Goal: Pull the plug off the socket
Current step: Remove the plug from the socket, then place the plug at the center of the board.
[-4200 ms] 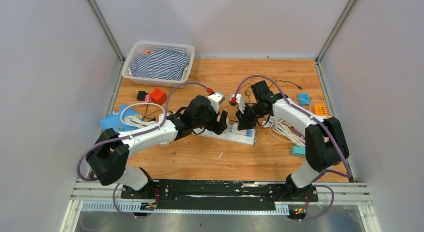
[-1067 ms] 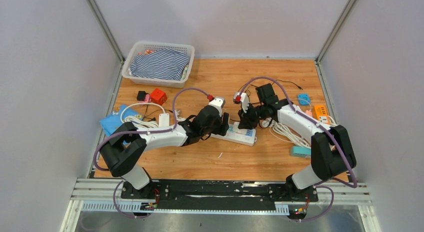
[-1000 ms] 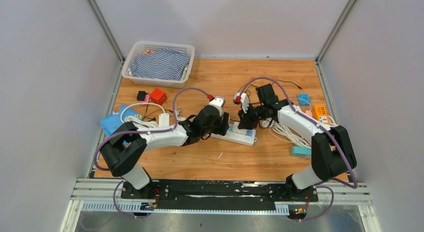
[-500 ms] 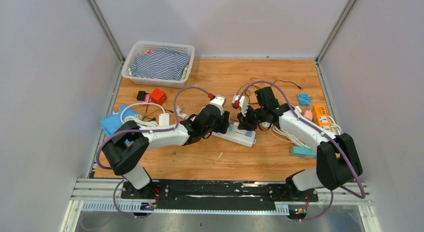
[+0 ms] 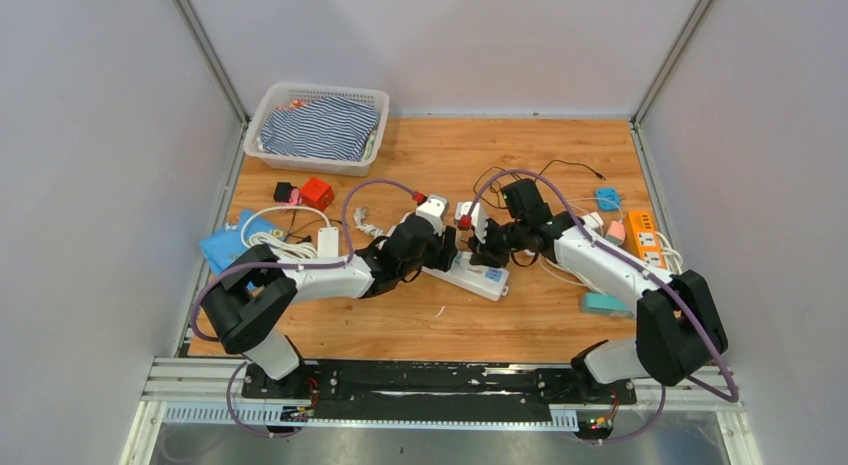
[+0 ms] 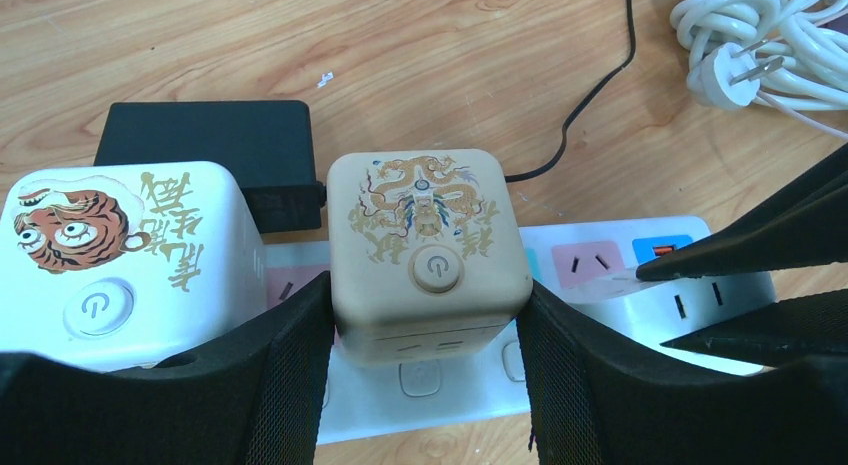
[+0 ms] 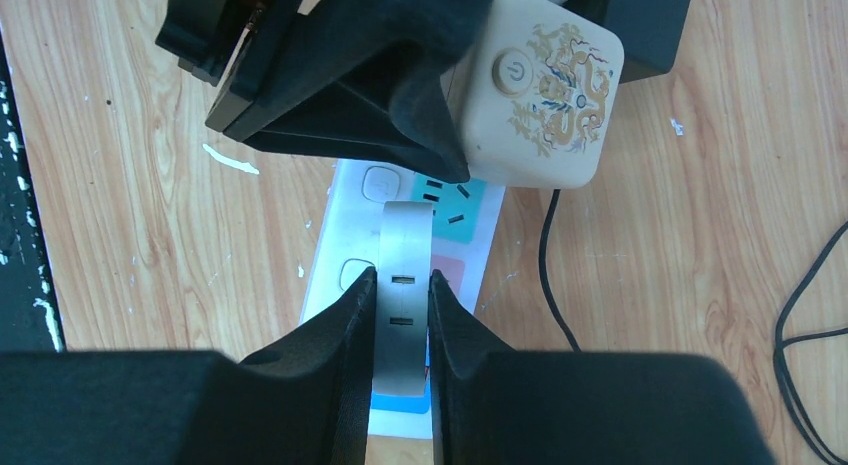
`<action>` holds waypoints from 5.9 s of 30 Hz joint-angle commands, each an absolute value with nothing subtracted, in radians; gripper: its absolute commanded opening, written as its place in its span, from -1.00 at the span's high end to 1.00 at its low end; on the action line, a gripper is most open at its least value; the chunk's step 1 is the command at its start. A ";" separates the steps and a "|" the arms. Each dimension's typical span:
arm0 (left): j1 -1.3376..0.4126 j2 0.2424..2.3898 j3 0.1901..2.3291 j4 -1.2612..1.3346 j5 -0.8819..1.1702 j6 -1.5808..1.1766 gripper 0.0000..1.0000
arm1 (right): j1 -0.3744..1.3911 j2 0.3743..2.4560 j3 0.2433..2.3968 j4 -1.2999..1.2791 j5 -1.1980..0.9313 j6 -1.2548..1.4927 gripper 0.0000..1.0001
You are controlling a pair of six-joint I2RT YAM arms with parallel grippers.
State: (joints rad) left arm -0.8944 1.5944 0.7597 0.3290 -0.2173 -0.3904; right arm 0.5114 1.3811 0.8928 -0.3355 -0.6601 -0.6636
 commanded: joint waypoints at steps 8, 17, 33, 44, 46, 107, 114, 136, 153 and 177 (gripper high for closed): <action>-0.904 1.635 0.710 0.292 -0.186 -0.403 0.84 | 0.417 1.370 0.920 -0.362 -0.792 -0.670 1.00; -0.904 1.629 0.710 0.295 -0.176 -0.394 0.82 | 0.435 1.362 0.921 -0.401 -0.886 -0.703 0.99; -0.903 1.513 0.744 0.291 -0.115 -0.387 -0.15 | 0.419 1.339 0.984 -0.586 -0.984 -0.867 0.99; -0.904 1.364 0.709 0.290 -0.075 -0.352 -0.85 | 0.419 1.336 1.024 -0.716 -1.057 -0.979 1.00; -0.903 1.334 0.692 0.290 -0.073 -0.344 -0.99 | 0.419 1.336 1.030 -0.727 -1.065 -0.983 0.99; -0.908 1.370 0.166 1.520 0.496 -0.274 -0.83 | 0.489 1.474 1.138 -0.905 -1.229 -1.015 0.99; -0.913 1.435 0.197 1.519 0.497 -0.304 -0.61 | 0.496 1.472 1.138 -0.906 -1.227 -1.019 1.00; -0.913 1.546 0.229 1.519 0.465 -0.315 -0.21 | 0.497 1.473 1.139 -0.910 -1.226 -1.025 0.99; -0.913 1.581 0.242 1.521 0.456 -0.373 1.00 | 0.496 1.473 1.140 -0.911 -1.217 -1.027 0.93; -0.698 1.063 0.184 0.733 0.460 -0.584 1.00 | 0.444 1.434 1.140 -0.912 -1.175 -1.039 -0.30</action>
State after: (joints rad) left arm -0.7246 1.2255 0.1410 1.0420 0.4442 -0.6193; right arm 0.4625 1.4536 1.1191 -0.8951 -1.1786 -1.0237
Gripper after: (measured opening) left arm 0.169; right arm 0.654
